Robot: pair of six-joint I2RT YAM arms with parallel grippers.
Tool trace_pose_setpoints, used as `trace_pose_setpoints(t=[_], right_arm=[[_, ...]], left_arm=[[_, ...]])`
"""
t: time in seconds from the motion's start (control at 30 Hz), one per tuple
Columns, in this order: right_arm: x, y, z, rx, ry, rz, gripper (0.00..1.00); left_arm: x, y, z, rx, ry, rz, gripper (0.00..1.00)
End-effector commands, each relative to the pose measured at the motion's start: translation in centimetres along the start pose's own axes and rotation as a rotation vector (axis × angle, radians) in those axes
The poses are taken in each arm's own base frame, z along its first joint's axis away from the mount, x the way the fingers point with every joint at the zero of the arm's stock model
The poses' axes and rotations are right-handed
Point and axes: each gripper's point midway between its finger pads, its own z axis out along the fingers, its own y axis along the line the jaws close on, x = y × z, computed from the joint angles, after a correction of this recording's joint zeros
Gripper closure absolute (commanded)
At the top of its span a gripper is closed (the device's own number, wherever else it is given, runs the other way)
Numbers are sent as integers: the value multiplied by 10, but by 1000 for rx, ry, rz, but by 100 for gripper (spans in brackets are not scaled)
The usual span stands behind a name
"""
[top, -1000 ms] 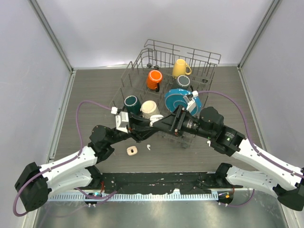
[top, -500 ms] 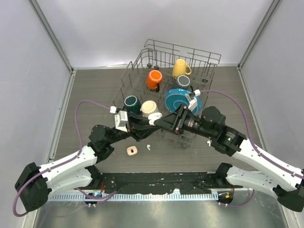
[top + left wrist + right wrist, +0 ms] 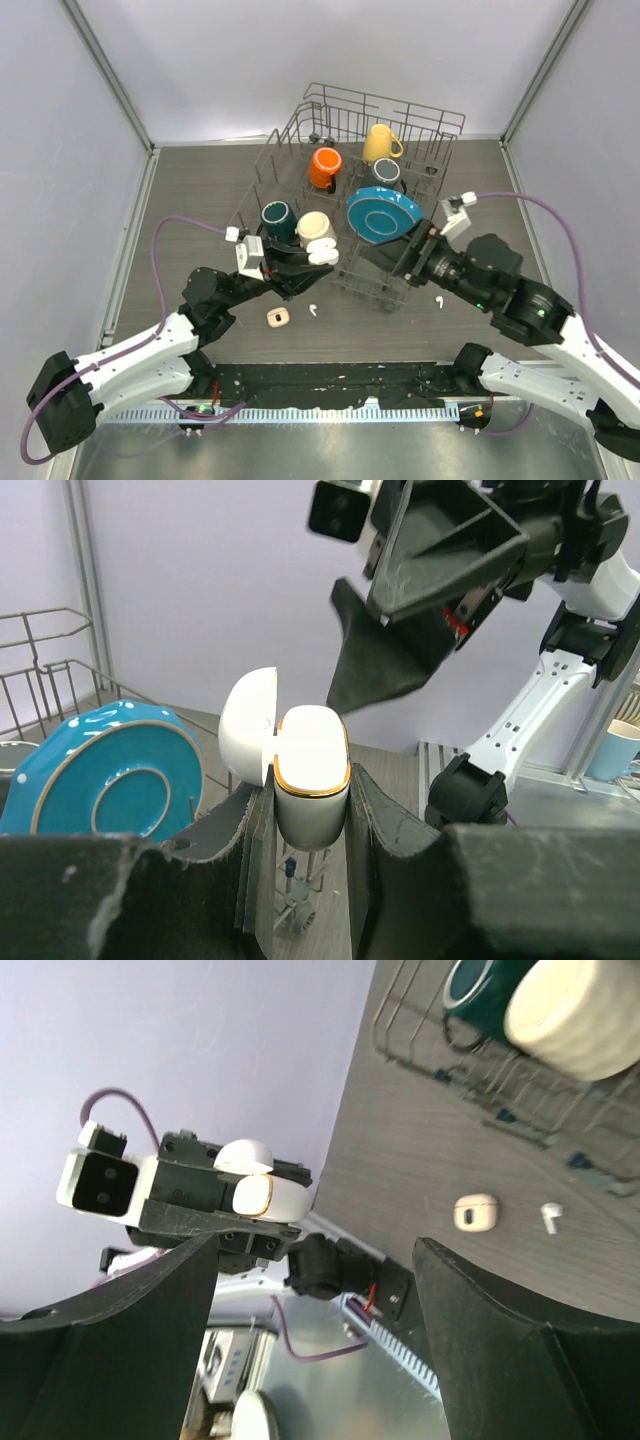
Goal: Insert the wireless bluetooth earbuds into the charging case
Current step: Pick up the earbud from the center of the board.
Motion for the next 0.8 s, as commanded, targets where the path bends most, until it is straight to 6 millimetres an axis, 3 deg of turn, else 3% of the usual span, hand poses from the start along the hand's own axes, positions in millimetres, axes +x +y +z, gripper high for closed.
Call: trace_pose_setpoints(t=[0.0,0.07,0.1,0.13,0.3,0.4,0.57,0.77], right_arm=[[-46,-35,-44,241,-219,-80,17],[-49,-63,-67,384,-245,-85,17],[-64,-71,-79,444,-322,-88,17],[-61,-88,-91,526,-314,-105,18],[-76,-125,-128,773,-413,-134,19],[-75,-152,-153,940,-420,-180,20],[-81,-167,-168,1014,-458,-258,24],[-65,-184,-157,1053,-352,-336,25]], left_arm=[[-7,0,-6,-23,-27,20,100],[-9,-2,-9,-20,-30,22,100],[-8,-2,-10,-24,-24,20,100],[-10,-3,-11,-23,-27,20,100],[-9,-4,-14,-25,-19,19,100],[-8,-5,-13,-15,-15,18,100],[-8,-8,-11,5,-8,13,100],[-7,-9,-11,12,-7,8,100]])
